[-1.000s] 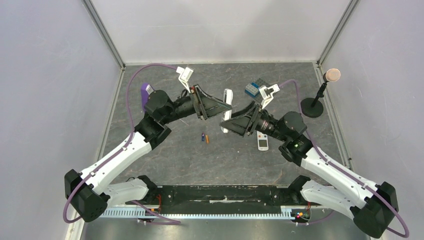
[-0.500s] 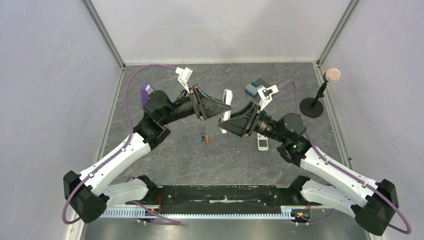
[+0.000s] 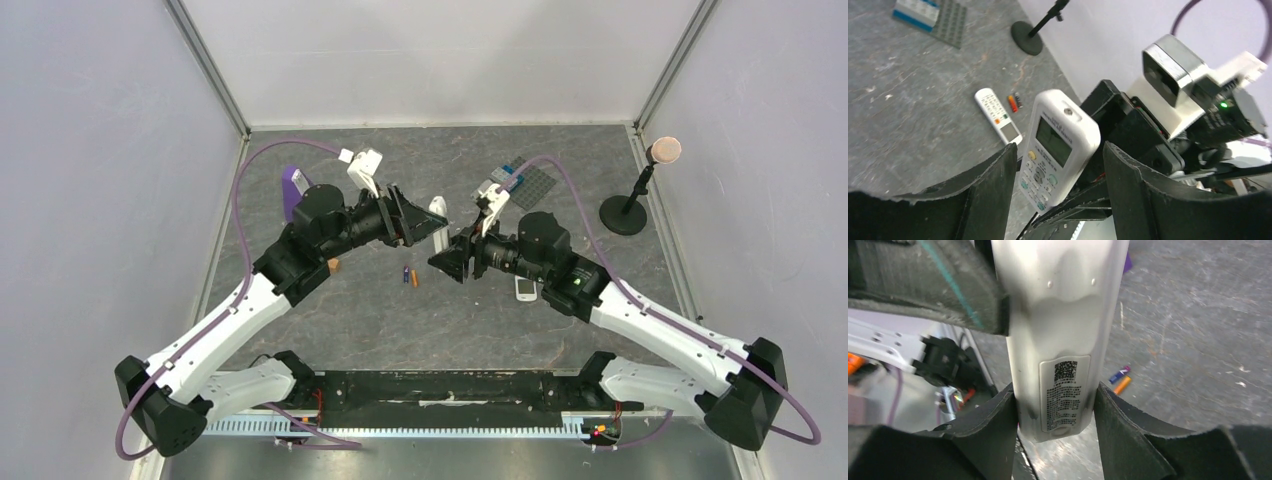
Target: Load the batteries into the remote control
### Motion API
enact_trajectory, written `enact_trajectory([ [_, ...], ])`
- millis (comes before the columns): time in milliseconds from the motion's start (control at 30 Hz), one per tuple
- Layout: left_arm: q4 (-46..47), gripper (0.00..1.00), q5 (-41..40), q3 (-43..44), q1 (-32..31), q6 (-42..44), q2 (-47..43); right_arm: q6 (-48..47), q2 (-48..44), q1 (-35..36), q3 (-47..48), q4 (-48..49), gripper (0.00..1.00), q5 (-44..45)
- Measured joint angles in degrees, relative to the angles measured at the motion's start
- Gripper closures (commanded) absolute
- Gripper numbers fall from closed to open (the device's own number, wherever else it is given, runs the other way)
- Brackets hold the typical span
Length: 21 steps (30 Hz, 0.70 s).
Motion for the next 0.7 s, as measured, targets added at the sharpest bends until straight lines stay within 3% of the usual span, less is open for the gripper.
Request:
enact_trajectory([
  [233,-6.8,0.35,-3.3,0.6,0.0,2.2,3.0,-12.2,3.2,4.2,2.1,-8.6,0.73,6.8],
  [367,-10.8,0.4,-3.9,1.9,0.0,2.4,6.1,-16.2,4.4,6.8,2.4,-10.8,0.75,11.6],
  [700,-20.1,0.41,-5.3,4.0,0.0,2.6,6.8,-22.4,6.6,7.8,2.4,-12.0,0.78,17.3],
])
